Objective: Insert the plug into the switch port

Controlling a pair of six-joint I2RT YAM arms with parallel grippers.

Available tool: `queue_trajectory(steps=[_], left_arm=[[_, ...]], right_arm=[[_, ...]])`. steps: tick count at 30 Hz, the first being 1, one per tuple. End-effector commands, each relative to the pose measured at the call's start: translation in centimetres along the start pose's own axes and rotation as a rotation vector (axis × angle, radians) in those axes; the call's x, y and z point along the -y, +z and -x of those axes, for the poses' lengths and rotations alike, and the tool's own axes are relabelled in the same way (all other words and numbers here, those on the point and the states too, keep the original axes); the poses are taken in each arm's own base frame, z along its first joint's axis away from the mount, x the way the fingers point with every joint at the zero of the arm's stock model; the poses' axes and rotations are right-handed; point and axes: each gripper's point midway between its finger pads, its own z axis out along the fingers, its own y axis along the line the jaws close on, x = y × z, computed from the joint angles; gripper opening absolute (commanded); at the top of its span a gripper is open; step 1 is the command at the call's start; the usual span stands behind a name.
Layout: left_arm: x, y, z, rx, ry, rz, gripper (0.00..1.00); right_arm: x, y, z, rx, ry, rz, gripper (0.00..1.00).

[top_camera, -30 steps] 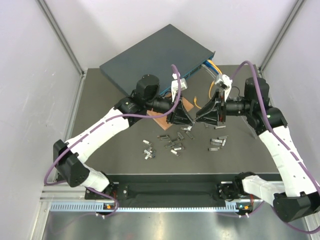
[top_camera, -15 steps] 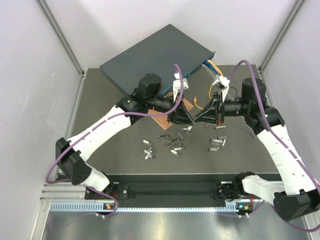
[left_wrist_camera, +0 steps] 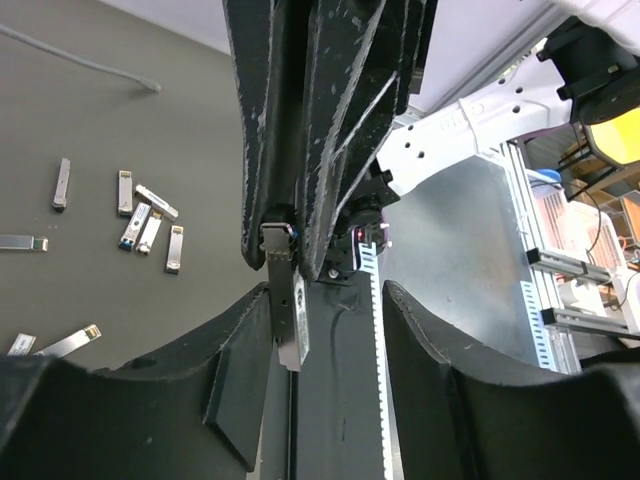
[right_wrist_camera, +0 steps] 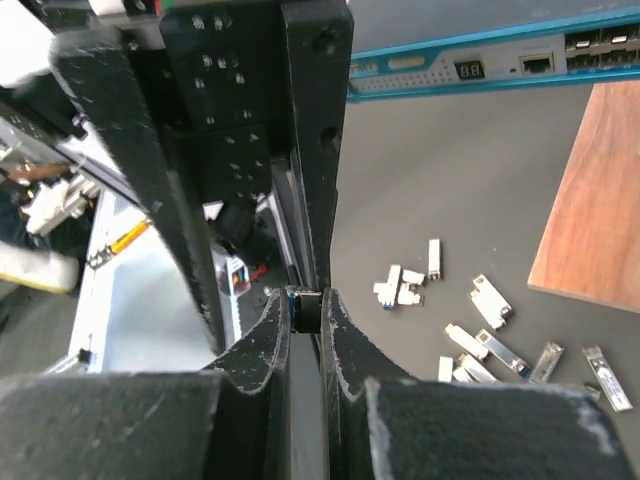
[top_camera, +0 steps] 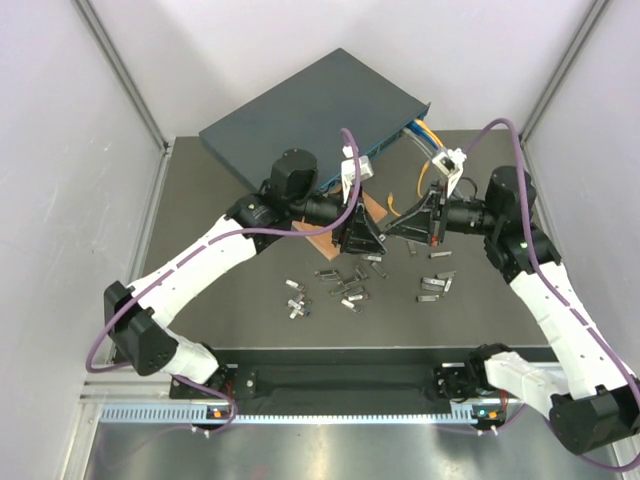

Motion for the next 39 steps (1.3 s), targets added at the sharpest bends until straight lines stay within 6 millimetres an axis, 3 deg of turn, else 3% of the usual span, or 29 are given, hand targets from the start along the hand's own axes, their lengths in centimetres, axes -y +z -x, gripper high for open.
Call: queue_trajectory(steps=[1, 3, 10, 13, 14, 15, 16, 18, 20, 21, 22, 27, 29, 31, 36, 39], left_arm=[[1.2, -0.5, 1.5, 0.056, 0.042, -0.025, 0.50], [1.2, -0.5, 1.3, 0.058, 0.028, -0.036, 0.49], [1.5, -0.9, 1.8, 0.088, -0.038, -0.075, 0.26], [1.5, -1.1, 1.9, 0.096, -0.032, -0.082, 0.12], [1.7, -1.1, 2.1, 0.099, -0.028, -0.090, 0.02], [1.7, -1.1, 1.9, 0.095, -0.030, -0.098, 0.00], [1.8, -1.1, 1.8, 0.090, -0.038, -0.105, 0.00], [2.0, -1.1, 1.3, 0.070, -0.054, -0.130, 0.00], [1.9, -1.0, 0.8, 0.051, -0.066, -0.132, 0.00], [1.9, -1.1, 0.2, 0.028, -0.087, -0.132, 0.00], [2.0, -1.1, -0.2, 0.012, -0.103, -0.141, 0.00], [1.8, -1.3, -2.4, -0.082, -0.164, -0.149, 0.00], [1.7, -1.3, -3.3, -0.120, -0.215, -0.145, 0.00], [1.8, -1.3, -4.1, -0.144, -0.253, -0.156, 0.00], [2.0, -1.1, -6.0, -0.196, -0.348, -0.181, 0.00], [2.1, -1.1, -6.8, -0.218, -0.385, -0.186, 0.00]], right_arm=[[-2.0, -0.3, 2.8, 0.099, -0.039, 0.033, 0.00], [-2.3, -0.4, 2.8, 0.108, -0.040, 0.036, 0.00], [-2.1, -0.6, 2.3, 0.109, -0.035, 0.033, 0.00], [-2.1, -0.7, 2.0, 0.105, -0.047, 0.029, 0.00], [-2.0, -0.6, 1.9, 0.100, -0.049, 0.026, 0.00], [-1.9, -0.6, 1.7, 0.095, -0.048, 0.021, 0.02], [-1.8, -0.7, 1.6, 0.090, -0.072, 0.017, 0.34], [-1.6, -1.2, 1.2, 0.054, -0.154, -0.014, 0.75], [-0.9, -1.8, 1.2, 0.027, -0.275, -0.084, 0.87], [-0.5, -2.5, 1.8, 0.011, -0.442, -0.119, 0.94], [-0.3, -3.0, 0.7, -0.035, -0.467, -0.142, 0.96], [-0.2, -5.5, -0.2, -0.139, -0.865, -0.197, 0.98], [-0.2, -6.1, -1.8, -0.209, -0.911, -0.172, 0.96], [-0.3, -6.3, -1.9, -0.246, -1.026, -0.140, 0.91], [-0.8, -5.5, -2.7, -0.316, -1.145, -0.028, 0.72], [-1.0, -4.3, -3.4, -0.347, -1.198, 0.026, 0.66]])
